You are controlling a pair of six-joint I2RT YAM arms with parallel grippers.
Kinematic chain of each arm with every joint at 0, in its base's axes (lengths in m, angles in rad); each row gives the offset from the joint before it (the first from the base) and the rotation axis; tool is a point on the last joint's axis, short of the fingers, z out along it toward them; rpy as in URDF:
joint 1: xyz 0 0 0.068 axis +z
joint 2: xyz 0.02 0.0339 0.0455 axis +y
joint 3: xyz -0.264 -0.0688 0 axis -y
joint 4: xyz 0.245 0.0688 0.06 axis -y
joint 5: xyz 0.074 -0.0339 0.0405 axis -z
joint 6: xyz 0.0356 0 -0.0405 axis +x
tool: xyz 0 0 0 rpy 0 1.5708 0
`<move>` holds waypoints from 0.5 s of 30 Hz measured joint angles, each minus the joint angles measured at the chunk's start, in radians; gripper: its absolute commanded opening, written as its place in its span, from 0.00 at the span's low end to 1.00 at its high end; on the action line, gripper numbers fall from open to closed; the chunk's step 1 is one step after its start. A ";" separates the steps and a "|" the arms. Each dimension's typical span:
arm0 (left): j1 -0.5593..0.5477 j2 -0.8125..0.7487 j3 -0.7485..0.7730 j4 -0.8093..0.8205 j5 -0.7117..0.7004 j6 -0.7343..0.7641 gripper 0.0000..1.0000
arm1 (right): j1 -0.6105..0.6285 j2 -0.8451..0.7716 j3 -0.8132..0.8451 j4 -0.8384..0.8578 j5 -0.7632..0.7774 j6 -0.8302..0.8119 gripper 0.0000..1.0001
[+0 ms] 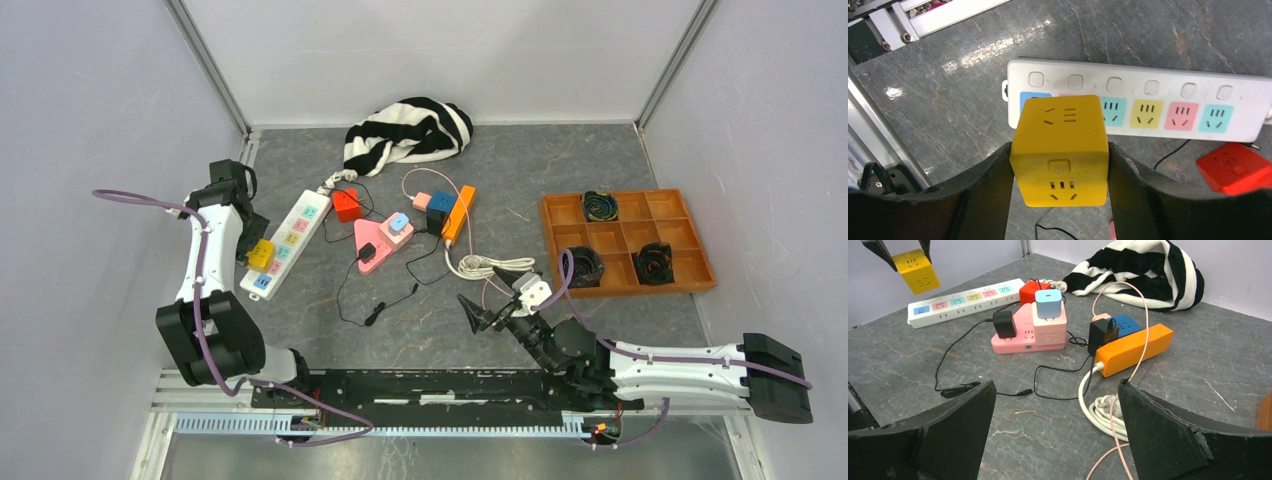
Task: Insert the plug
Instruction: Insert the plug into the socket.
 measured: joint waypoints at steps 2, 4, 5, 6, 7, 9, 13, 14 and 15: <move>0.024 0.017 0.000 0.006 0.014 0.023 0.42 | 0.000 0.014 -0.001 0.000 0.000 0.003 0.98; 0.042 0.026 -0.005 0.013 0.041 0.041 0.42 | 0.000 0.025 -0.001 0.000 -0.002 0.005 0.98; 0.048 0.029 -0.006 0.013 0.056 0.048 0.42 | 0.000 0.029 -0.001 0.000 -0.003 0.006 0.98; 0.053 0.033 -0.008 0.013 0.068 0.057 0.42 | 0.000 0.031 -0.001 0.000 -0.005 0.007 0.98; 0.055 0.040 -0.009 0.011 0.080 0.065 0.42 | 0.000 0.033 -0.001 -0.001 -0.008 0.007 0.98; 0.058 0.058 -0.009 0.012 0.084 0.081 0.42 | 0.000 0.034 -0.001 0.000 -0.015 0.010 0.98; 0.060 0.099 -0.009 0.013 0.087 0.111 0.42 | 0.000 0.038 -0.001 0.000 -0.019 0.024 0.98; 0.061 0.106 -0.009 0.014 0.094 0.119 0.42 | 0.000 0.040 -0.001 0.000 -0.019 0.025 0.98; 0.064 0.113 -0.009 0.016 0.108 0.126 0.42 | 0.000 0.042 -0.001 0.000 -0.018 0.026 0.98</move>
